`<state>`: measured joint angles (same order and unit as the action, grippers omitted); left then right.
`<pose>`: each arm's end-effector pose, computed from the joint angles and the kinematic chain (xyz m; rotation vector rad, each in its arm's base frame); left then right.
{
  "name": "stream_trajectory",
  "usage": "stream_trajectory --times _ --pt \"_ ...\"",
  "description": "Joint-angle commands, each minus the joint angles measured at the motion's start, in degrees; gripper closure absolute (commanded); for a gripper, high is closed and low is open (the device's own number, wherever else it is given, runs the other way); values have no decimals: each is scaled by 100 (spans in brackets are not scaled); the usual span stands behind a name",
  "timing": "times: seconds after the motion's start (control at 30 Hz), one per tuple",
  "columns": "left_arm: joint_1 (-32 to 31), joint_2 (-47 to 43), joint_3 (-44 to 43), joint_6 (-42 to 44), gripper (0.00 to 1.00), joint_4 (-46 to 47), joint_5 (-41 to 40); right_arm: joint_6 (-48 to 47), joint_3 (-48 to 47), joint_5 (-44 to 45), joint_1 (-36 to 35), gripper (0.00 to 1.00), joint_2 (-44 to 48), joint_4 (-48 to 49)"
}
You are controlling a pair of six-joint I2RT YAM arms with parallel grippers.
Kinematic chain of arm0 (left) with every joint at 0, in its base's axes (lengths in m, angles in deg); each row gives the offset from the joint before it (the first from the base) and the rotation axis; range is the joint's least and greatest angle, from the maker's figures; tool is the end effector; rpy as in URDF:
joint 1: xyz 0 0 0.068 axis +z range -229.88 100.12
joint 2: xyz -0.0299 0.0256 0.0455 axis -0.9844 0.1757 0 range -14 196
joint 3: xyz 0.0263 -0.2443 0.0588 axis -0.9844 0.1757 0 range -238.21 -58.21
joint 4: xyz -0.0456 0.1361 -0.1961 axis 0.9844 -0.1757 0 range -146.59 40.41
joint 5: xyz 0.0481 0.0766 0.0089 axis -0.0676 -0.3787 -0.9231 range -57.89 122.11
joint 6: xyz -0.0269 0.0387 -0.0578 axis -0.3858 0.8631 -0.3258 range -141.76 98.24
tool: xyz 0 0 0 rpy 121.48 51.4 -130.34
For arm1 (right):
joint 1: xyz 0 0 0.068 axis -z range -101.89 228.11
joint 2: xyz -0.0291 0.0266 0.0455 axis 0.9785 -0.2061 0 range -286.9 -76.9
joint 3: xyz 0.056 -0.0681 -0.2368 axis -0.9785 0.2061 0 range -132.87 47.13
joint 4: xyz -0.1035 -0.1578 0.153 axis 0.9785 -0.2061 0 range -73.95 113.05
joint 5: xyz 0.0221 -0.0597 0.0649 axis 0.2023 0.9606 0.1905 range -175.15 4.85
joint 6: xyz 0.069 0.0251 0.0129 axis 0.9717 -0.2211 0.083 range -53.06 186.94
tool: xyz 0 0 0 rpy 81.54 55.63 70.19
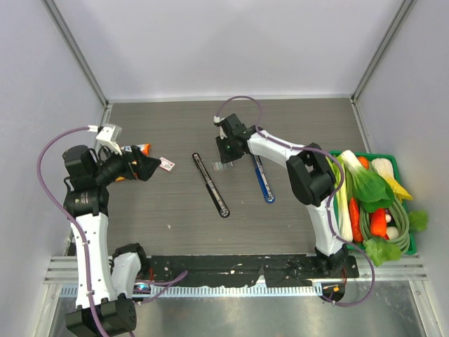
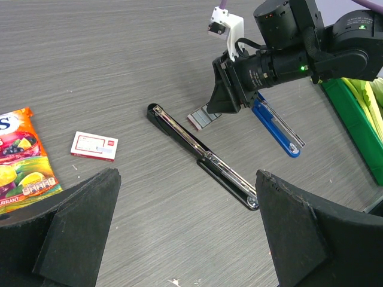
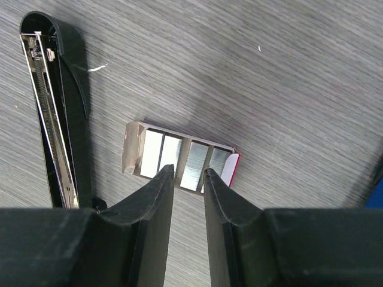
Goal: Load the staples into the stapler
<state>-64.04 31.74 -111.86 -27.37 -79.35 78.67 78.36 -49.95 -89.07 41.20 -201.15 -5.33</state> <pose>0.1795 0.0037 0.3344 0.1804 1.8736 -0.6656 0.3667 0.2806 0.1526 -0.5982 2.5203 0.4098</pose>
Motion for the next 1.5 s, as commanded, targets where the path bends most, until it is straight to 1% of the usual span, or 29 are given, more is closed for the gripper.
stream_trajectory --times 0.0,0.17,0.7,0.73,0.87,0.93,1.03,1.33,1.47 --pt "51 -56 21 -19 0 234 125 80 -48 172 -10 68 23 -9" --pt "51 -56 21 -19 0 225 125 36 -110 322 -1 68 32 -89" --pt "60 -56 30 -19 0 225 133 -26 -145 366 -1 69 -21 -141" --pt "60 -56 30 -19 0 234 133 -26 -145 557 -1 69 -38 -150" --pt "69 -65 30 -19 0 225 133 -43 -189 673 -1 69 -65 -212" --pt "69 -56 30 -19 0 225 142 -61 -198 604 -1 69 -47 -203" --pt "69 -65 30 -19 0 234 142 35 -110 208 -1 69 58 -89" --pt "78 -65 30 -19 0 234 142 44 -4 146 -1 69 296 69" --pt "86 -65 47 -19 0 234 151 79 40 -82 -1 69 296 131"
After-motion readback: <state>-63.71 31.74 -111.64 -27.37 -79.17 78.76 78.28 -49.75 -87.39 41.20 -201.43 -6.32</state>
